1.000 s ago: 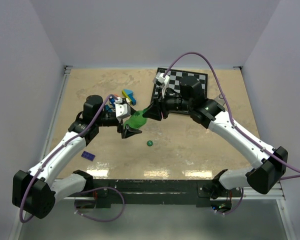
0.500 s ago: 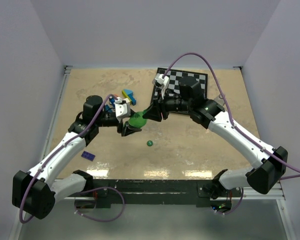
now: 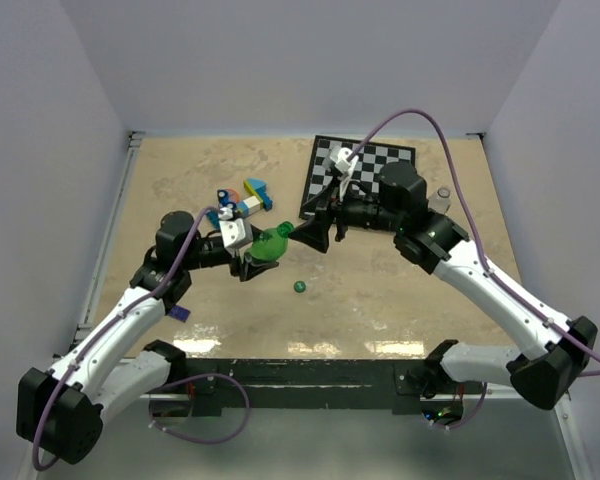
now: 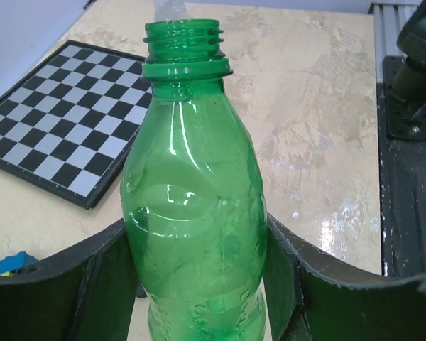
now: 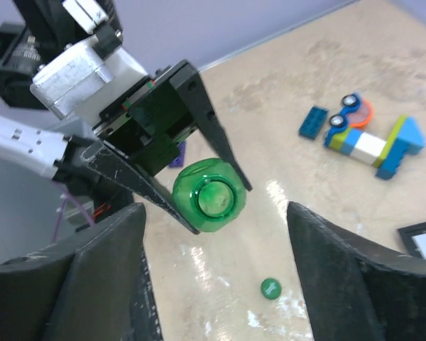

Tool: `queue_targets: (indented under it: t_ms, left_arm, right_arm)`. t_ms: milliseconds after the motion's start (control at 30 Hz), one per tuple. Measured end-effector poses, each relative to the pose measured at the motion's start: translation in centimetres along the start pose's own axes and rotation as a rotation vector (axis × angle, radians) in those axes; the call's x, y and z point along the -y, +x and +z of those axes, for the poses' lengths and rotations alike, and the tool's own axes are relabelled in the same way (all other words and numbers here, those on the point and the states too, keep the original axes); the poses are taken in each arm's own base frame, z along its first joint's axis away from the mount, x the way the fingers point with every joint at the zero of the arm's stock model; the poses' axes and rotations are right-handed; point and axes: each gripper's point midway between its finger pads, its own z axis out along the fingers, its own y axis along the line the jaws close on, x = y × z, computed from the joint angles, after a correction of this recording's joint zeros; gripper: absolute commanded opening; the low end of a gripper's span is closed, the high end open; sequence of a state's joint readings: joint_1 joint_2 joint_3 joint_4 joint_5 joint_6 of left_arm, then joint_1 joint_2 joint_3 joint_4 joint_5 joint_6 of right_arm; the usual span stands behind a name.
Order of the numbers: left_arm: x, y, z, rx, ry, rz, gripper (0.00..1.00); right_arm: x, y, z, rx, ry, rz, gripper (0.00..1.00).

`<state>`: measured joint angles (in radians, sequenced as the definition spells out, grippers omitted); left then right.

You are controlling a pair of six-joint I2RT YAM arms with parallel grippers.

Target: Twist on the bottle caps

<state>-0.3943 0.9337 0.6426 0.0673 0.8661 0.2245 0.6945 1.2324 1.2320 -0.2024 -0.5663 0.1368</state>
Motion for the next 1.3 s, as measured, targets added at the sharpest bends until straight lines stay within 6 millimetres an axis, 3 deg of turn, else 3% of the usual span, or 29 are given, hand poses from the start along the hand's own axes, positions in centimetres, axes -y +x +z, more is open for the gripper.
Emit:
queue_targets:
  t_ms: [100,200,367,467,667,833,967,1200,1300]
  left_arm:
    - [0.0,0.2,-0.5,0.018,-0.046,-0.014,0.04]
    - [0.0,0.2,-1.1,0.043,-0.105,-0.025,0.01]
    - [-0.3,-0.3,-2.7,0.093,-0.219,-0.022,0.0]
    - [-0.6,-0.8,-3.8,0.126,-0.297,-0.012,0.0]
    - [-1.4,-2.1,-5.7,0.176,-0.423,-0.014,0.0]
    - [-1.8,-2.3,-6.9,0.188,-0.496,-0.035,0.0]
    - [-1.8,-2.3,-7.6,0.184,-0.526,-0.027,0.0]
    - [-1.5,-2.0,-8.0,0.163,-0.529,0.013,0.0]
    - [-1.6,-1.4,-7.9,0.145,-0.529,0.016,0.0]
  right_arm:
    - [0.1,-1.4,-1.2,0.071,0.052,-0.027,0.99]
    - [0.8,-2.4,-1.7,0.112,0.114,-0.036,0.98]
    - [3.0,-1.1,-1.3,0.086,0.214,-0.006,0.99]
    - [5.3,1.7,-0.6,0.006,0.296,0.025,0.99]
    - [8.8,10.3,1.1,-0.242,0.383,0.111,0.99]
    - [10.3,16.5,2.0,-0.429,0.432,0.165,0.99]
    - [10.3,20.8,2.9,-0.568,0.468,0.171,0.98]
    - [10.0,25.4,4.4,-0.731,0.524,0.18,0.94]
    - [9.6,26.4,4.8,-0.768,0.536,0.178,0.9]
